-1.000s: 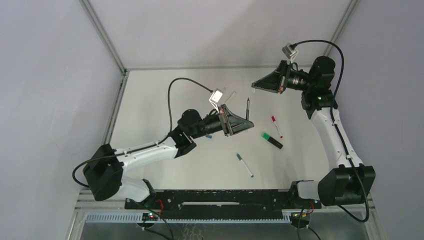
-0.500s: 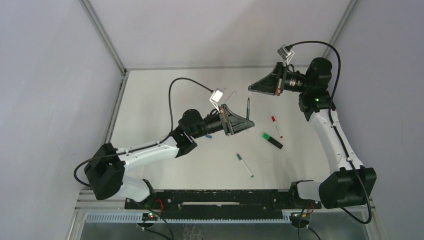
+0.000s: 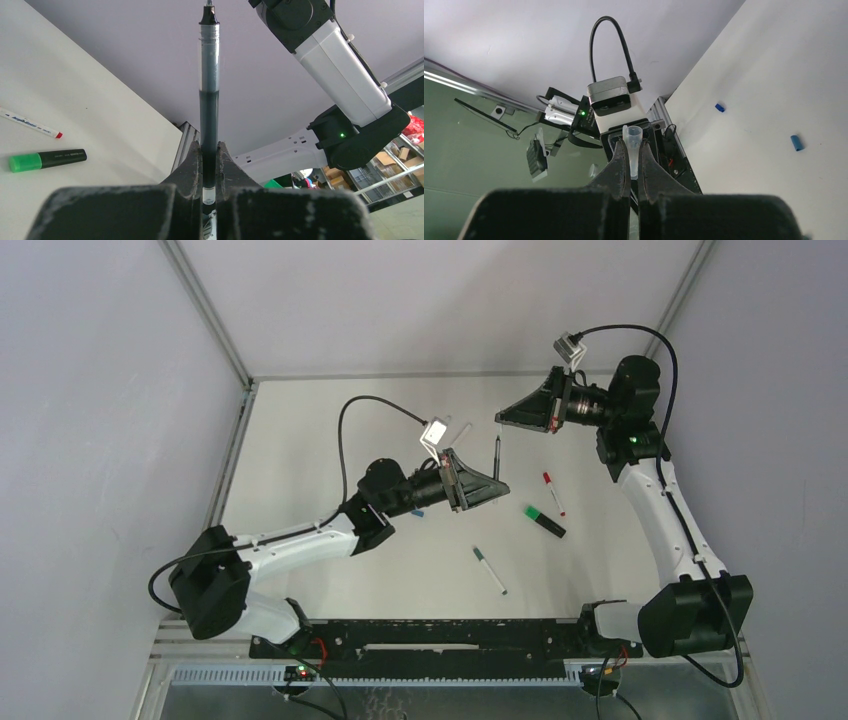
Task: Insert the pens into the pen caps
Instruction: Insert the pen cap onto the pen.
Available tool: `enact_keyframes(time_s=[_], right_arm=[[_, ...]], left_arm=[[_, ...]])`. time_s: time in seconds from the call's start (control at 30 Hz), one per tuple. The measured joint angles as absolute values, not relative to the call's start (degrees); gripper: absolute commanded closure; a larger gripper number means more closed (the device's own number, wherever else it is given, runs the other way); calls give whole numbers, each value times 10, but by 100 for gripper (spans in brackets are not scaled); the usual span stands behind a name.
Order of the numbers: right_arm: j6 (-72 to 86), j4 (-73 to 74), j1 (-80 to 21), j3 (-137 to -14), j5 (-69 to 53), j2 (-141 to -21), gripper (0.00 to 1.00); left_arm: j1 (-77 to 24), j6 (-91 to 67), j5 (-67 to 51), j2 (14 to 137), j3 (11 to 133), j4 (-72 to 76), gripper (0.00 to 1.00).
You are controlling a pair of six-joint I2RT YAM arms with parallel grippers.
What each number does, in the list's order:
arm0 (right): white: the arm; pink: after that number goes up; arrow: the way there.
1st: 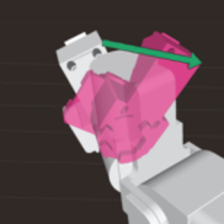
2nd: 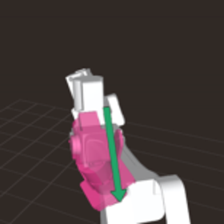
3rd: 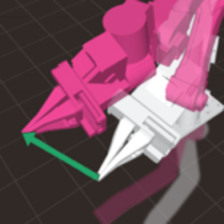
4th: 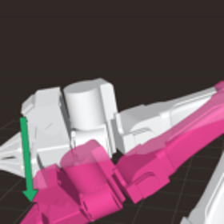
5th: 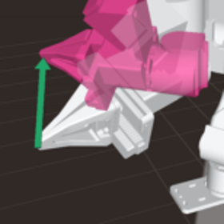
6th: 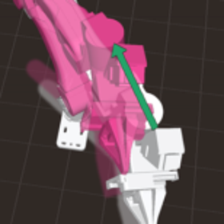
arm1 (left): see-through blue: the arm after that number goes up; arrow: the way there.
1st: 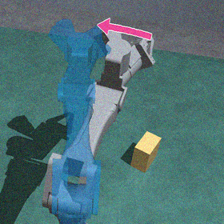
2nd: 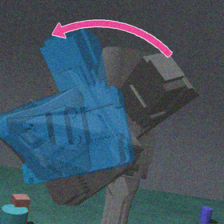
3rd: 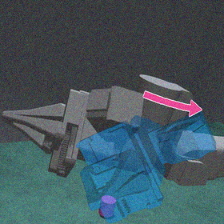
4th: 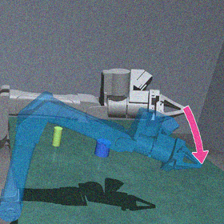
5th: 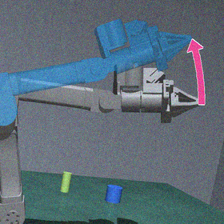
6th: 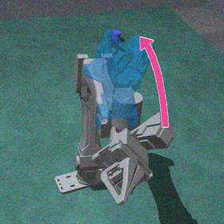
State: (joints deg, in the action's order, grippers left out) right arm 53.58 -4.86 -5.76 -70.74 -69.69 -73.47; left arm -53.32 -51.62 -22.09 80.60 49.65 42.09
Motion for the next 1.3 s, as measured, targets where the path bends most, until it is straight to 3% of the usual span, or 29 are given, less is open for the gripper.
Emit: enact_keyframes(time_s=[1.3], right_arm=[[510,10,-53,-705,-674,-735,100]], left_arm=[[-542,-515,-217,809,496,420,100]])
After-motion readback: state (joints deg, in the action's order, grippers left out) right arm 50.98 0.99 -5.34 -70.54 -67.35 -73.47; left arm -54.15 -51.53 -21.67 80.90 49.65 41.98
